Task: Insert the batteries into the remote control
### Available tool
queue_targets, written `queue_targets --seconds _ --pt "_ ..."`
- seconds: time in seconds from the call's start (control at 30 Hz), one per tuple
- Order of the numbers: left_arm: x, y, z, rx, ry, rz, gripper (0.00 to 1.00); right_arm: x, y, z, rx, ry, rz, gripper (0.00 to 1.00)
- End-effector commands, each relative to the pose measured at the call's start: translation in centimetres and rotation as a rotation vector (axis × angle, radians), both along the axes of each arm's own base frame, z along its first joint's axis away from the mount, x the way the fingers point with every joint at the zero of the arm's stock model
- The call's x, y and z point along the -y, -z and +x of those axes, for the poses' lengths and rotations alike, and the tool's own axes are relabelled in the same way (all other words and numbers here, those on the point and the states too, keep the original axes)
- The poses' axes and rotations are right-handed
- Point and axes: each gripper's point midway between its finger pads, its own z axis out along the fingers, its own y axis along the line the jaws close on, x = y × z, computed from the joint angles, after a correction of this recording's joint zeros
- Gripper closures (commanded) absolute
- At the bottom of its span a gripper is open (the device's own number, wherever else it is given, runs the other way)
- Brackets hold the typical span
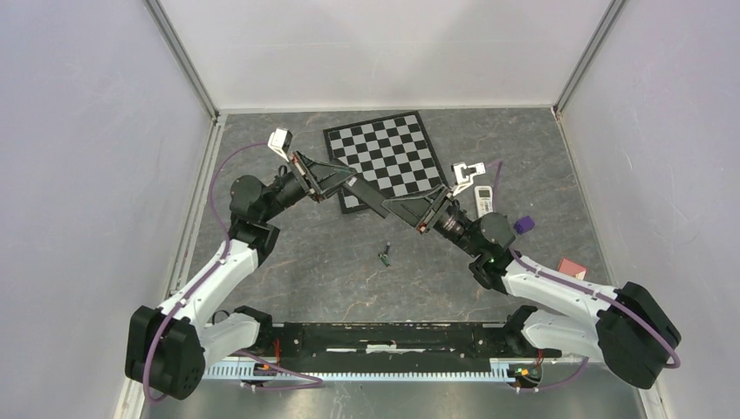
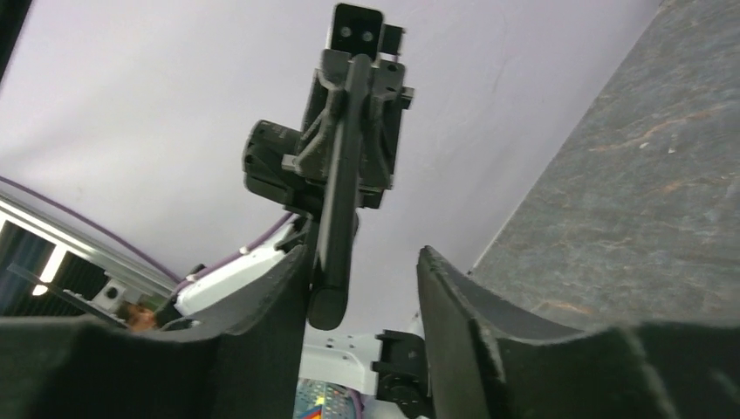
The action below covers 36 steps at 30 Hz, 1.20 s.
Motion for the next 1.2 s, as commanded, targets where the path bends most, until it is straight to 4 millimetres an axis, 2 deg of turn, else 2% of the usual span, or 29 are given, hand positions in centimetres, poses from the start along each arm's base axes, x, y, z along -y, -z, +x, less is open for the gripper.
queue_targets --seconds 0.0,0.07,0.13,0.23,0.33,0.4,0.5,0.6,0.77,0.87,0.97,1.17 --pt "-0.5 -2.6 -0.8 0.068 0.006 -0.054 0.98 -1.0 1.6 0.6 0.002 -0.026 -0.083 0.37" --pt "-0.4 -1.9 -0.5 0.064 0.000 -0.030 0.98 -1.5 0.9 0.6 0.016 -0.047 -0.081 0.21" --pt "-0.3 -1.3 -0.3 0.058 0.001 -0.014 0.98 -1.9 0.4 0.8 0.024 -0.055 -0.077 0.11" --pt "-0.3 -0.7 -0.2 0.046 0.003 -0.004 0.98 -2.6 -0.7 1.1 0.051 -0.070 -0.073 0.06" --pt "-0.2 -0.5 -0.2 0.044 0.004 0.000 0.98 -3.4 -1.6 1.5 0.056 -0.092 -0.064 0.07" --pt "-0.3 -0.5 -0.2 0.045 0.003 0.000 0.98 -3.8 -1.7 1.7 0.046 -0.107 -0.061 0.11" --pt "-0.3 -0.6 -0.1 0.027 -0.002 -0.013 0.98 -4.4 -1.4 1.8 0.022 -0.131 -0.063 0.28" --pt "-0.4 -0.9 -0.1 -0.004 0.005 -0.054 0.98 -4.3 0.0 1.9 -0.009 -0.125 -0.078 0.48" --pt "-1.1 -1.2 0.1 -0.021 -0.018 -0.088 0.98 -3.6 2.2 1.3 -0.039 -0.121 -0.106 0.74" --pt "-1.7 -1.7 0.1 -0.020 -0.031 -0.105 0.98 -3.0 3.4 0.9 -0.043 -0.116 -0.124 0.82" --pt "-2.3 -2.1 0.1 -0.024 -0.038 -0.129 0.98 -2.6 3.8 0.6 -0.025 -0.113 -0.129 0.85" --pt "-2.5 -2.0 0.1 -0.043 -0.033 -0.166 0.98 -2.5 2.6 0.4 0.038 -0.122 -0.108 0.87"
